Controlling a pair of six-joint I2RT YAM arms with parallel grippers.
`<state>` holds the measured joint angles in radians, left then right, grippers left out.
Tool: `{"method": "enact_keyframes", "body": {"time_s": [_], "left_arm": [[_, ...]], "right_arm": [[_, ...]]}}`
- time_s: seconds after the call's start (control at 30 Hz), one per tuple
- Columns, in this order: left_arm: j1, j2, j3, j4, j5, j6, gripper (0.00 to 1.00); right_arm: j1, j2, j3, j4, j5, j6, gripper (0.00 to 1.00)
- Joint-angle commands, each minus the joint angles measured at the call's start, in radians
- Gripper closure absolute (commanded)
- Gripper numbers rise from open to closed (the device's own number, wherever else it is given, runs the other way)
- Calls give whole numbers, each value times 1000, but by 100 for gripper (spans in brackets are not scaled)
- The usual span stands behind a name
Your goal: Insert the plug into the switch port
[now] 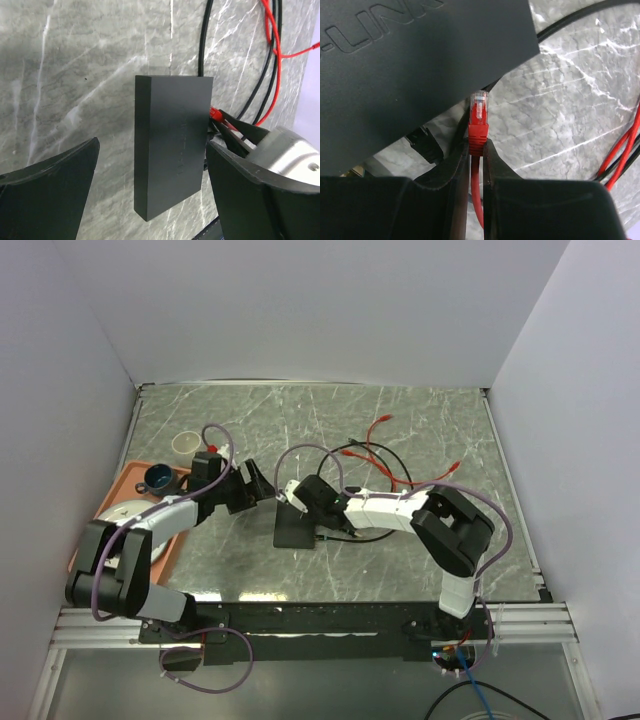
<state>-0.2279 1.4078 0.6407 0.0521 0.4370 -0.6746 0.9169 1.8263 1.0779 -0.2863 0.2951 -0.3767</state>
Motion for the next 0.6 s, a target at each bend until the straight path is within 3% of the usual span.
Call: {"method": "enact_keyframes", "body": {"time_s": [0.0,0.37,0.57], "left_arm": [[4,32,-3,78,36,-6,7],[1,240,37,206,157,4,7],[-27,326,123,193,239,36,9]], "right_arm": [[7,-21,34,25,-10,-19,100],[117,-55,42,50,-28,-87,100],[143,-70,79,15,-80,-74,100]]}}
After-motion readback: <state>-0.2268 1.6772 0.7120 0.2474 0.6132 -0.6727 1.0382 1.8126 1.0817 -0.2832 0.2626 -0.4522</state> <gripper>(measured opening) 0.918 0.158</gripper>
